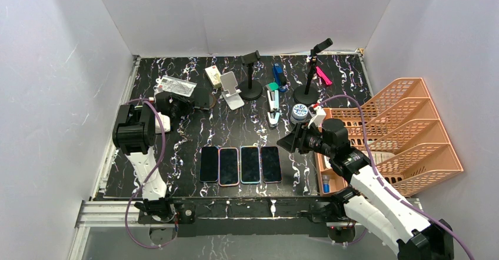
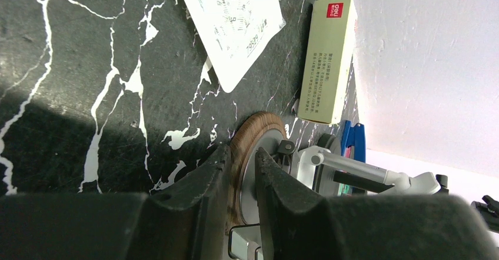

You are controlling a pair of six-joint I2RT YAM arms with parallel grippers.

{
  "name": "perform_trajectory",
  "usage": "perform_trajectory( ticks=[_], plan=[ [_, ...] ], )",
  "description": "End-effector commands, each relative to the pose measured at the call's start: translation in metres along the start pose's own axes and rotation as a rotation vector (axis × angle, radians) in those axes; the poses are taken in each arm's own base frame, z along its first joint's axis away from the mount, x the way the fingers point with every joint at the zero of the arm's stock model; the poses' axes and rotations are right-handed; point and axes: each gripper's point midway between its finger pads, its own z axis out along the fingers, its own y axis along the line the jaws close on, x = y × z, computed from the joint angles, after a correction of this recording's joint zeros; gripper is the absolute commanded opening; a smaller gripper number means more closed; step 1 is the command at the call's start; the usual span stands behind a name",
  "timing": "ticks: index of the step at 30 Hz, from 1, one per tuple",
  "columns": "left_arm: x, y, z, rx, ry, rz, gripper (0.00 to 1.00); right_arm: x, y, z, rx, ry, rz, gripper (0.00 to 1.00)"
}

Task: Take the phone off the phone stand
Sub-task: Move the phone stand to the center of the board.

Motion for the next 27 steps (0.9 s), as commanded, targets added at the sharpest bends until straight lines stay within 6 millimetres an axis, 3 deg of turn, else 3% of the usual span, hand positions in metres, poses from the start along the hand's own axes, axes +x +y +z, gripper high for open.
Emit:
perform_trajectory(
  ticks=[1,6,14,17,23,27],
  plan=[
    [0.018,0.019,-0.001,-0.080,0.058,0.013,0.23,-0.009,0.003,-0.001,-0.006,-0.040,-0.011,0.61],
    [0.004,0.014,-0.010,-0.099,0.017,0.046,0.32,-0.010,0.002,-0.002,-0.001,-0.045,-0.017,0.61],
    [-0.037,-0.003,-0.035,-0.078,-0.070,0.064,0.41,-0.011,0.001,-0.004,0.009,-0.051,-0.031,0.61],
    [-0.051,-0.012,-0.048,-0.062,-0.106,0.107,0.52,-0.011,0.001,-0.004,0.008,-0.050,-0.033,0.61],
    [-0.071,-0.048,-0.067,0.036,-0.182,0.328,0.73,-0.011,0.002,-0.004,0.004,-0.047,-0.037,0.61],
    [-0.067,-0.088,-0.074,0.233,-0.177,0.413,0.79,-0.011,0.003,-0.006,0.002,-0.047,-0.042,0.61]
  ],
)
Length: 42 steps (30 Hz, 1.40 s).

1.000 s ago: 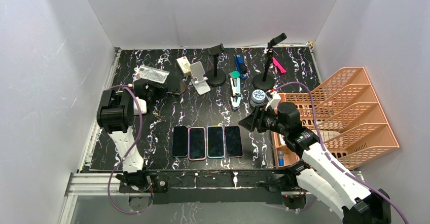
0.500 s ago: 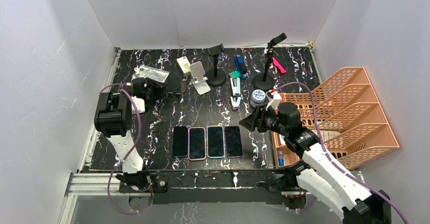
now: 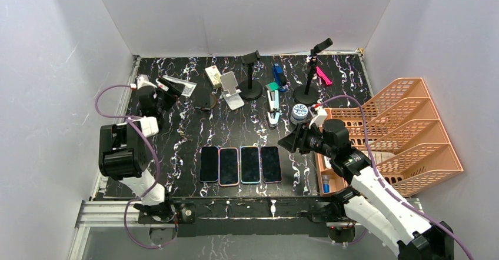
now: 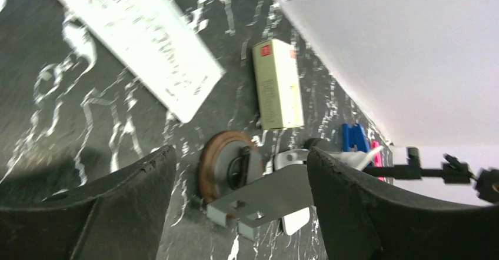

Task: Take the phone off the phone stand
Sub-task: Move the phone stand to the center of the board.

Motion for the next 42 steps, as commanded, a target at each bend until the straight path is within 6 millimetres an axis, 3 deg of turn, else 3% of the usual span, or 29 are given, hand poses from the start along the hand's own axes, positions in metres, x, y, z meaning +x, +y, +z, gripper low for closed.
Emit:
perform_trajectory(
  ticks=[1,11,19,33,42],
  plan=[
    [-0.011,-0.054,-0.009,0.258,-0.009,0.161,0.79,-0.010,0.005,-0.004,-0.015,-0.033,-0.037,0.61],
    [0.026,-0.080,0.008,0.456,0.155,0.166,0.80,-0.010,0.005,-0.007,-0.009,-0.037,-0.043,0.61],
    [0.055,-0.082,0.013,0.496,0.228,0.172,0.70,-0.011,0.005,-0.005,-0.008,-0.037,-0.044,0.61],
    [0.076,-0.081,0.015,0.518,0.260,0.144,0.44,-0.009,0.001,-0.001,-0.002,-0.030,-0.041,0.61],
    [0.079,-0.073,0.006,0.490,0.225,0.143,0.36,-0.008,0.001,0.000,-0.005,-0.029,-0.040,0.61]
  ],
)
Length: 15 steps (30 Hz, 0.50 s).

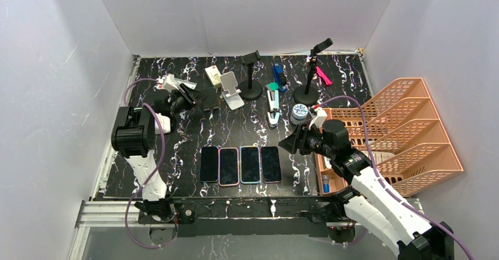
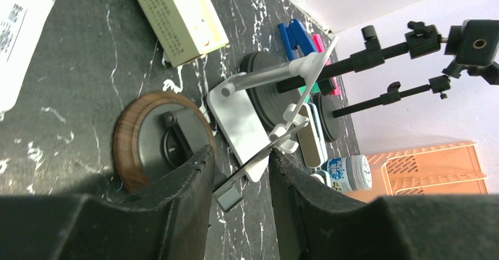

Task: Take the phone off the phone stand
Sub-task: Move the phone stand to the center of the board.

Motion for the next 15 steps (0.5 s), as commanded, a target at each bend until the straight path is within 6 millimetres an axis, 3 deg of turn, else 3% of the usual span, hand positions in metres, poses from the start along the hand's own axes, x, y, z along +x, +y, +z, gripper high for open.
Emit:
perform_trajectory(
  ticks=[1,15],
  plan=[
    [-0.0085,-0.0159,-0.0056,0.030,-0.046,0.052,0.36,-0.0131,0.0055,0.0008,-0.021,-0.049,-0.027,0.61],
    [-0.0016,-0.0219,-0.0111,0.047,-0.050,0.054,0.35,-0.0110,0.0049,0.0009,-0.024,-0.046,-0.021,0.61]
  ],
)
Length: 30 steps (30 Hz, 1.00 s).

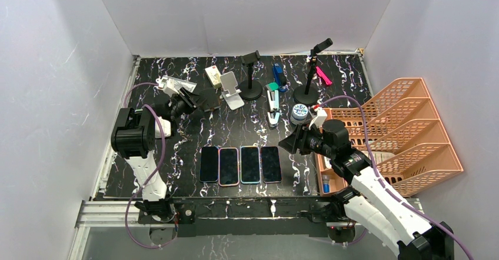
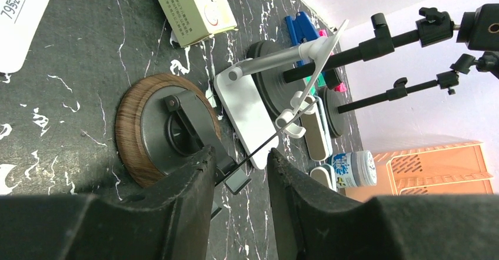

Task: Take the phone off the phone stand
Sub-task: Move the phone stand to the center of the board.

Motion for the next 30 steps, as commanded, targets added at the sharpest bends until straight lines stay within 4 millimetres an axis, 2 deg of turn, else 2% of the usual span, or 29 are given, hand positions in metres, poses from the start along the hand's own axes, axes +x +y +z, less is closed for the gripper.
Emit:
perform_trajectory(
  ticks=[1,2,5,9,18,30],
  plan=[
    [-0.019,-0.029,-0.001,0.072,-0.054,0.060,0.34,-0.010,0.005,0.001,-0.022,-0.044,-0.021,0.61],
    [-0.009,-0.036,0.003,0.086,-0.035,0.060,0.34,-0.010,0.005,0.000,-0.022,-0.045,-0.021,0.61],
    [-0.004,-0.035,0.003,0.077,-0.037,0.057,0.32,-0.009,0.004,0.000,-0.021,-0.044,-0.019,0.61],
    [-0.001,-0.034,0.003,0.072,-0.041,0.057,0.29,-0.009,0.005,-0.001,-0.022,-0.044,-0.020,0.61],
    [-0.002,-0.032,0.005,0.070,-0.053,0.052,0.29,-0.010,0.004,-0.001,-0.016,-0.045,-0.019,0.61],
    [-0.002,-0.035,0.002,0.075,-0.059,0.051,0.53,-0.011,0.004,0.000,-0.016,-0.044,-0.020,0.61]
  ],
)
